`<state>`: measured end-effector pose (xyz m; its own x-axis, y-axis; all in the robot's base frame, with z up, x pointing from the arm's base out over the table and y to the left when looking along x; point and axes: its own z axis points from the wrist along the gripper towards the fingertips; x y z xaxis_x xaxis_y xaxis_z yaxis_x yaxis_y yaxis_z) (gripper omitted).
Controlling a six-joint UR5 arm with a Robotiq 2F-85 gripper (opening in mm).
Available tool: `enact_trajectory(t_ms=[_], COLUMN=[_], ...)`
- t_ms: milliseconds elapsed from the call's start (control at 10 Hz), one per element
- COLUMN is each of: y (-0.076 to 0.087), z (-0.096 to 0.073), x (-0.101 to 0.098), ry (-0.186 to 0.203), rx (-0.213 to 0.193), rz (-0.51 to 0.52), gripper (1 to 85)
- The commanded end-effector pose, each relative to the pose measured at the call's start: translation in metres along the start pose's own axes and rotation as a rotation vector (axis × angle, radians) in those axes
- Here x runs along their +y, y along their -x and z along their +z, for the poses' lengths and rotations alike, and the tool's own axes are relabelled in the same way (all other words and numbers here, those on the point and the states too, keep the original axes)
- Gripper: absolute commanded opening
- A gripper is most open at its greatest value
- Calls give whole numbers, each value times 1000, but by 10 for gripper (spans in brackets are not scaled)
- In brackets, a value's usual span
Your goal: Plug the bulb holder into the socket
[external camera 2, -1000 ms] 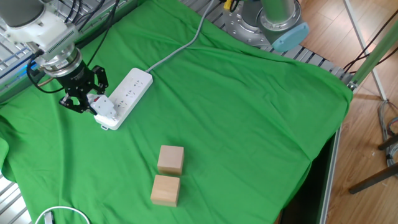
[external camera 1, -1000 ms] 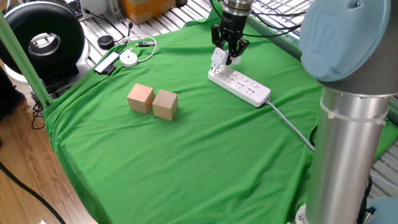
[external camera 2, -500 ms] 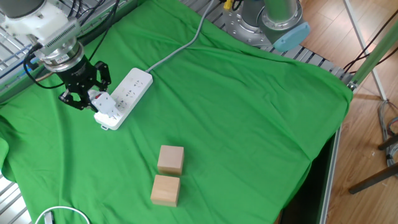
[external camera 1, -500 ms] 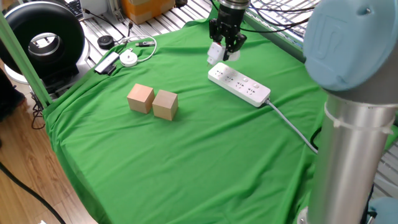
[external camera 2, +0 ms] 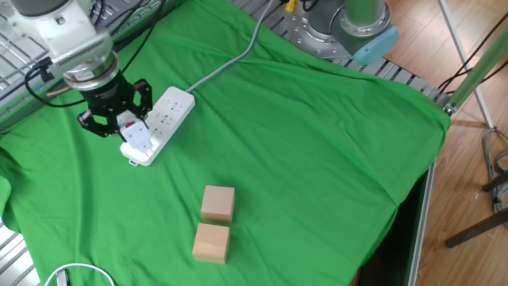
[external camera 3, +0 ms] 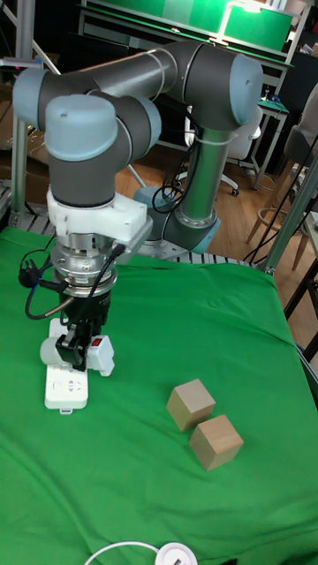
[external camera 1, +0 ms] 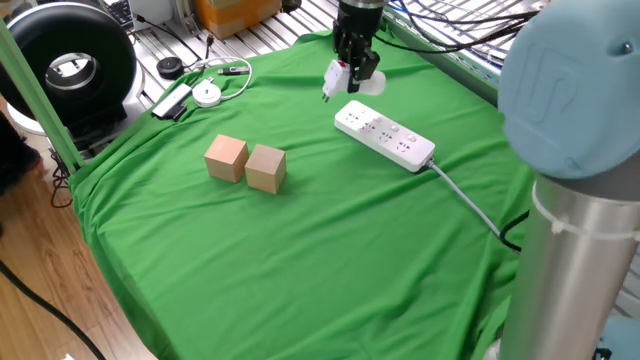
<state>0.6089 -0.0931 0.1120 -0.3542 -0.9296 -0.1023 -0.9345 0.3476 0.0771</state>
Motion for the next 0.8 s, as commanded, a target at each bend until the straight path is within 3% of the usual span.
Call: enact_trajectory(t_ms=[0,200,300,400,500,600,700], y=[-4,43,71,109,130,145,131], z=[-4,-22,-30,-34,-32,-28,-27], x=[0,9,15,30,37,43,38], ry=[-15,23,24,49,50,57,25], rx=[33,51,56,31,27,15,64], rz=[165,233,282,352,383,402,387], gripper=[10,10,10,10,10,10,10])
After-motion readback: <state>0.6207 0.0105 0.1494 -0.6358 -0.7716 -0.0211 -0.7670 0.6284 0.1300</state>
